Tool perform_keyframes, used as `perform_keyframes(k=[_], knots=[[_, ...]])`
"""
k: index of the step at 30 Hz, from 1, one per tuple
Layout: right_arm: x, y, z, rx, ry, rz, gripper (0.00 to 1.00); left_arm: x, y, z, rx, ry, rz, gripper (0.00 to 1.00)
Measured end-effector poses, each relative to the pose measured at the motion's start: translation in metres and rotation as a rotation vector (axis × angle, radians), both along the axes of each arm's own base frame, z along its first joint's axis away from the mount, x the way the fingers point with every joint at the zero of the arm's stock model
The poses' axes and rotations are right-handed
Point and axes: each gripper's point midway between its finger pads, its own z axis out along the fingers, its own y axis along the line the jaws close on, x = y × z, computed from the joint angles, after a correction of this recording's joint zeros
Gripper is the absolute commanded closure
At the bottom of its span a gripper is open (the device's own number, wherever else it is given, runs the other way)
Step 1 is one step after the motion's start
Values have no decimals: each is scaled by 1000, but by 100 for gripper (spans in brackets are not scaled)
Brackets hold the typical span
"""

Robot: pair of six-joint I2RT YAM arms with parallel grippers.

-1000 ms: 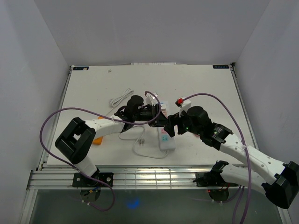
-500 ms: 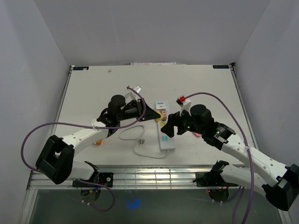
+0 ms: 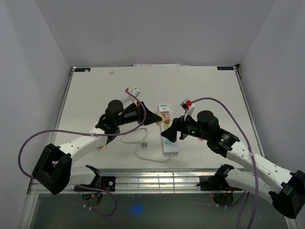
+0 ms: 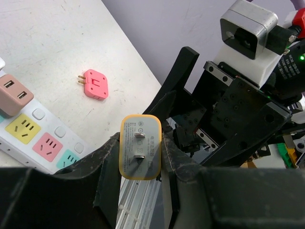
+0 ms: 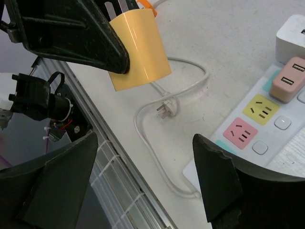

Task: Insert the plug
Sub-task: Adjust the plug.

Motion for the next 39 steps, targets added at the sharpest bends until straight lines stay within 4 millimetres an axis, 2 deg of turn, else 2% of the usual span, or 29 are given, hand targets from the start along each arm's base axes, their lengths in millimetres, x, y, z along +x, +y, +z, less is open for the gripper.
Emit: perform_keyframes(k=[9, 15, 27, 39], knots=[[-5, 13, 2, 55, 18, 57, 13, -8, 0, 6, -41, -47, -46, 100], [-8, 16, -8, 95, 56, 58, 20, -11, -1, 15, -90, -50, -55, 100], [0, 25, 14, 211, 52, 29, 21, -16, 1, 18, -147, -28, -50, 100], [7, 35, 8, 230, 90, 24, 26, -16, 1, 30, -192, -46, -53, 100]])
